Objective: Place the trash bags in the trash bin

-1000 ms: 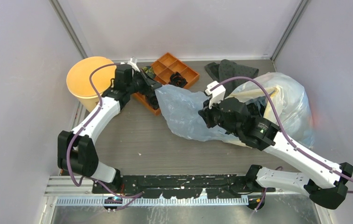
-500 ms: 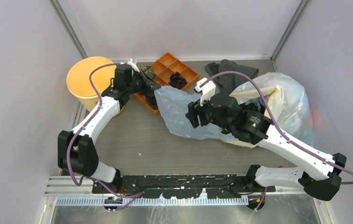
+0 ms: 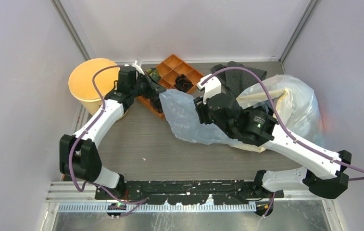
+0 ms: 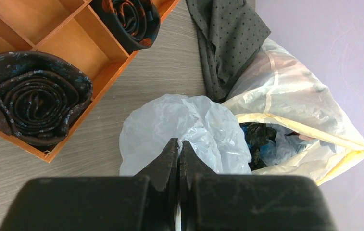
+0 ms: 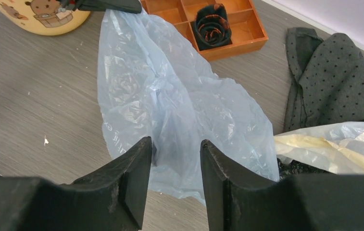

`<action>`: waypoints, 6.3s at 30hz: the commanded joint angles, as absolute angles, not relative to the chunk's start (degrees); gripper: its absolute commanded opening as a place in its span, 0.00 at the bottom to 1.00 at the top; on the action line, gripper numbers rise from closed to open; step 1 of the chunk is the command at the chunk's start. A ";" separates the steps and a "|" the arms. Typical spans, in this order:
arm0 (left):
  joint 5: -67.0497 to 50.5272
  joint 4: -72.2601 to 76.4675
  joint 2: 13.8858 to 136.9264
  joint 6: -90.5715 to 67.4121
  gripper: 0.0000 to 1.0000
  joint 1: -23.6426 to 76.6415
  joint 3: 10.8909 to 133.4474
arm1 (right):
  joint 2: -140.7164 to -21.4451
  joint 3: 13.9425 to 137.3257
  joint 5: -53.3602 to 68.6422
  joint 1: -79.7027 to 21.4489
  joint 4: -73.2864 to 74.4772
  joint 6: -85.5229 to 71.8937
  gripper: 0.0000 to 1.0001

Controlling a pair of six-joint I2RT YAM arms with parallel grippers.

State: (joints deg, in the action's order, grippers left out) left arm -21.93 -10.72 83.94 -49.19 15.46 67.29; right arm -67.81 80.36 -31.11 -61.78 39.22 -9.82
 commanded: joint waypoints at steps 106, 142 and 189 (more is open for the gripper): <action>-6.14 -16.64 76.95 -28.02 0.01 37.08 79.89 | -71.43 81.14 -19.40 -48.50 27.80 -15.56 0.71; -19.72 -12.60 72.86 -31.26 0.63 28.52 70.92 | -84.64 105.64 -31.06 -46.53 45.67 -19.49 0.01; -4.35 -19.44 66.62 -6.34 0.58 45.80 76.91 | -93.19 123.55 -19.30 -35.92 59.44 -32.34 0.01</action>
State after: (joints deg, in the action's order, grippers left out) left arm -9.23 -23.86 71.94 -10.55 38.70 80.97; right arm -90.56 118.19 -21.76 -35.94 57.87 -26.74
